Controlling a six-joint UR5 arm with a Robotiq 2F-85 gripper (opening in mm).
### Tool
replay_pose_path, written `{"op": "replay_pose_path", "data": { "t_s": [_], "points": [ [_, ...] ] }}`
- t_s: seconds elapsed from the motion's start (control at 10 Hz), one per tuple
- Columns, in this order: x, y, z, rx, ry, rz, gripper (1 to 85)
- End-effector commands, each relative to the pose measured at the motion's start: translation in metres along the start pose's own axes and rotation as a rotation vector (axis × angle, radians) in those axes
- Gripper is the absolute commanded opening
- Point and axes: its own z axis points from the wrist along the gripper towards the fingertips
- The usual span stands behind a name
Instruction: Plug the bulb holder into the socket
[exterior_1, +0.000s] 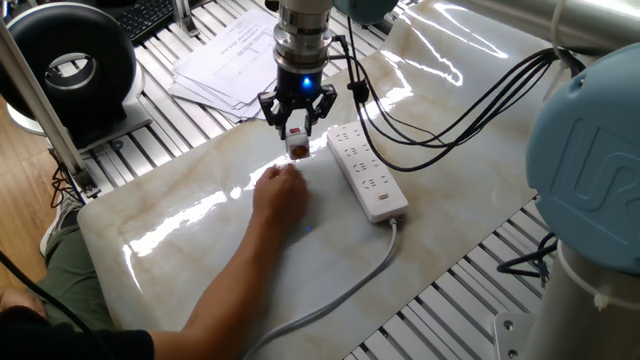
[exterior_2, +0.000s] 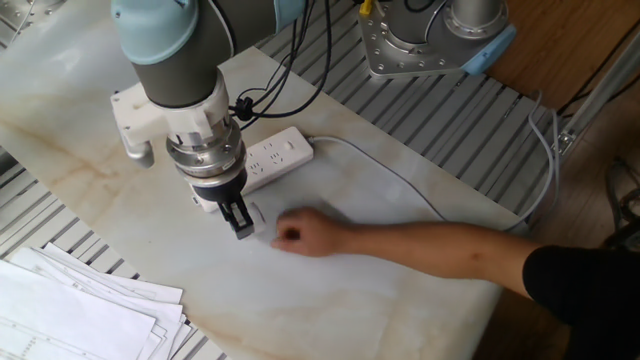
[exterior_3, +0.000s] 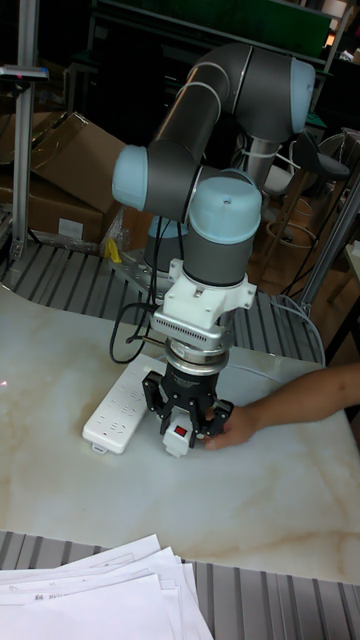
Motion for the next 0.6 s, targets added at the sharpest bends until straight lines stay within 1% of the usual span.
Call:
{"op": "replay_pose_path", "data": {
  "t_s": [0.0,0.1,0.2,0.3,0.4,0.5],
  "points": [
    [0.011,-0.013,-0.013,0.04,0.033,0.009,2.0],
    [0.008,-0.019,-0.019,0.059,0.014,-0.034,1.3],
    [0.011,-0.016,-0.024,0.047,0.015,-0.072,1.3],
    [0.015,-0.013,-0.034,0.047,0.014,-0.146,1.3],
    [0.018,-0.018,-0.043,0.088,0.009,-0.233,1.3],
    [0.013,-0.021,-0.05,0.111,-0.017,-0.336,1.3]
  ]
}}
